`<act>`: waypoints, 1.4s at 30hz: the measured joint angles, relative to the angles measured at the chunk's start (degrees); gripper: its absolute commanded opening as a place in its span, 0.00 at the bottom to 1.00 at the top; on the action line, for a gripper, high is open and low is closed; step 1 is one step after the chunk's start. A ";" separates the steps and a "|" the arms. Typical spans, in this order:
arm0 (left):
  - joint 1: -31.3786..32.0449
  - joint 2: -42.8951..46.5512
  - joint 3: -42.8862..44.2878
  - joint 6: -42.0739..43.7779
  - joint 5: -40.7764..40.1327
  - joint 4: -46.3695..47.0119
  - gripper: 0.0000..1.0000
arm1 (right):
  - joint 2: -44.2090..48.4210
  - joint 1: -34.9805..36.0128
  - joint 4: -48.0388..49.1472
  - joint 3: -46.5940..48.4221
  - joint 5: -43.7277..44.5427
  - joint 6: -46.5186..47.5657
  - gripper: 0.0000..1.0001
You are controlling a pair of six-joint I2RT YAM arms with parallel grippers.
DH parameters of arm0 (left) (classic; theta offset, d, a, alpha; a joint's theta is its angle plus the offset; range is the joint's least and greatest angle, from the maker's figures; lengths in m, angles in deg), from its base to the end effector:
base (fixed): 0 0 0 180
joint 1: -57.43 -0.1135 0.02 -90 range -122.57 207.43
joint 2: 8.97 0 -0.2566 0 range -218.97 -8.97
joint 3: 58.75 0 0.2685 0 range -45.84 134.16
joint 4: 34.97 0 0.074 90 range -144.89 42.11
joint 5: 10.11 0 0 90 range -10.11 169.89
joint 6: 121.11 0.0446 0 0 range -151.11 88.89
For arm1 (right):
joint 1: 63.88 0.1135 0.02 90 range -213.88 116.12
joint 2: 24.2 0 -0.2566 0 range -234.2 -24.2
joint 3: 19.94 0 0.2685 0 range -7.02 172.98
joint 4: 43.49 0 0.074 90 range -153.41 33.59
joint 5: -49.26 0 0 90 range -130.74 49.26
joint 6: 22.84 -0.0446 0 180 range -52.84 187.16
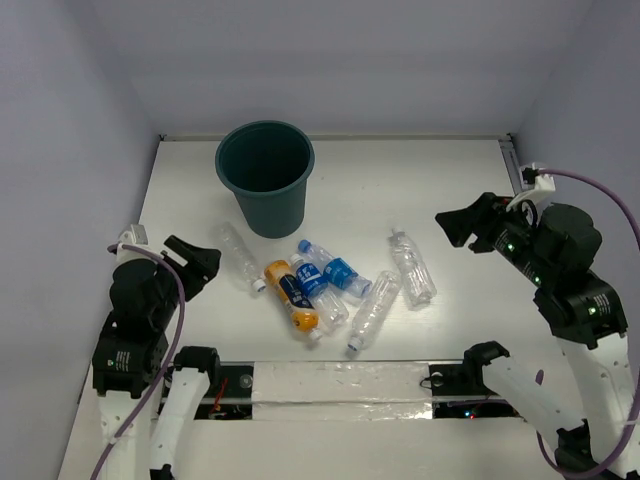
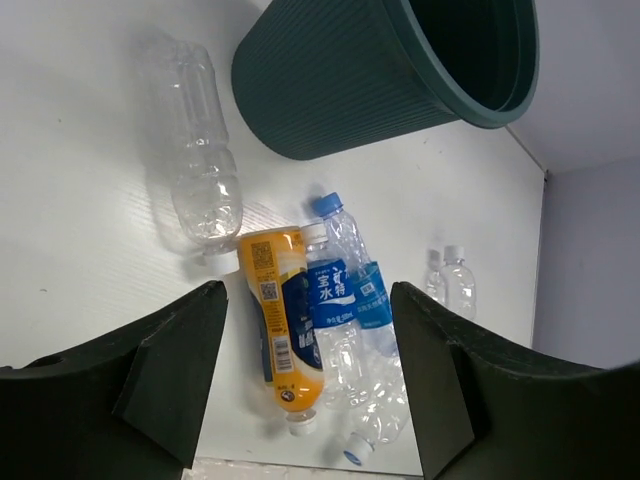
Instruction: Put the plastic bottles in the bin
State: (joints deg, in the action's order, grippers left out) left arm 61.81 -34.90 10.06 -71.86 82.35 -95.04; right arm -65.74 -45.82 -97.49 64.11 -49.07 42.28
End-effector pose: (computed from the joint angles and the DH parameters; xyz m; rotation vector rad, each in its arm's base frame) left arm 0.0988 -0.0095 0.3734 -0.5679 1.8257 -0.5788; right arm 0.1326 0.0500 0.4416 0.0001 1.8184 0.6659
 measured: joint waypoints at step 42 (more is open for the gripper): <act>-3.67 -46.86 -15.56 -4.66 -6.21 33.35 0.81 | -9.07 0.00 -0.20 -13.70 -1.79 3.74 0.87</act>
State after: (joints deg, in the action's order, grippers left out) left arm 58.14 -81.76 -5.50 -76.51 76.14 -61.69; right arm -74.81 -45.82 -97.69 50.41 -50.87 46.02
